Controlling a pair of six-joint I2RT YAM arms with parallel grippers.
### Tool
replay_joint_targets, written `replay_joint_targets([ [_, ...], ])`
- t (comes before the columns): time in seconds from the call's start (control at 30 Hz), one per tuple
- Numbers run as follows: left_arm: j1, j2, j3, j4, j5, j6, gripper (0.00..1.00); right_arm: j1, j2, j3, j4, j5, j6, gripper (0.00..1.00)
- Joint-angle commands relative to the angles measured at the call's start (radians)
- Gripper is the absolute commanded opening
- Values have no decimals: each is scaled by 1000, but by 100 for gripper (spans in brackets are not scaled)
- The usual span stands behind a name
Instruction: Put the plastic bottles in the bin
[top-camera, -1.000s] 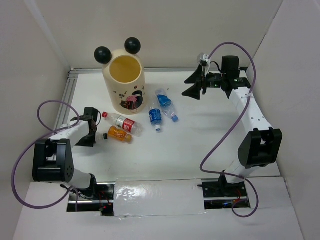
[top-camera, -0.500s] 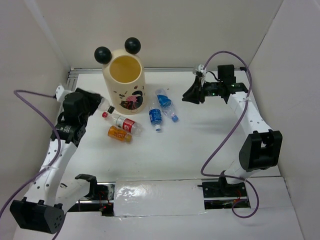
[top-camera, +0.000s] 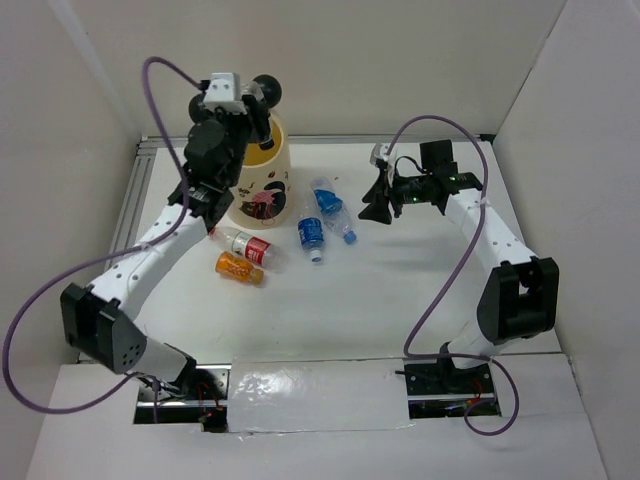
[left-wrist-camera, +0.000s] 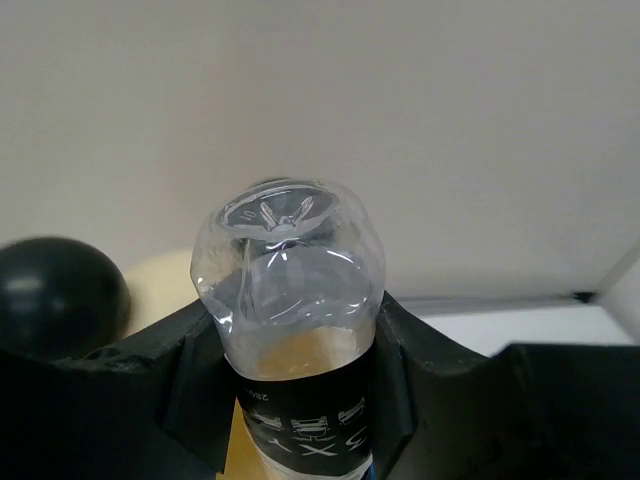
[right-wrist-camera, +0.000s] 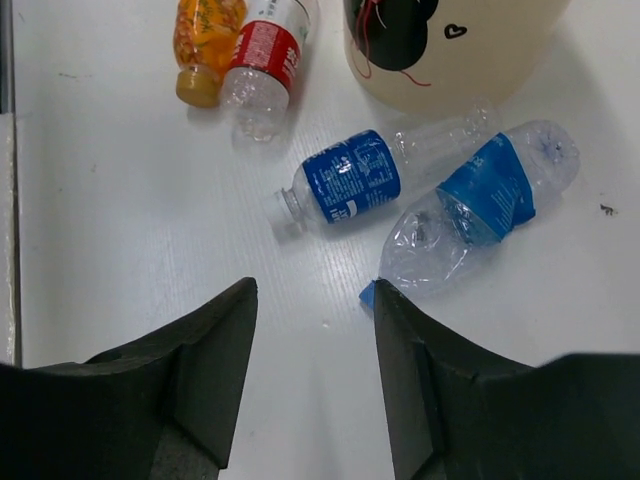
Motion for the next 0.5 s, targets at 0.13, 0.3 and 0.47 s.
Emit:
replay_joint_targets([
  [0.13, -76, 185, 31, 472, -357, 530, 22, 30, 1, 1, -3, 70, -53, 68],
  [0.3, -101, 260, -3, 635, -437, 663, 46, 42, 50, 37, -3, 133, -53, 100],
  [0.47, -101, 280, -3, 652, -471, 672, 83, 51, 83, 25, 60, 160, -73, 100],
])
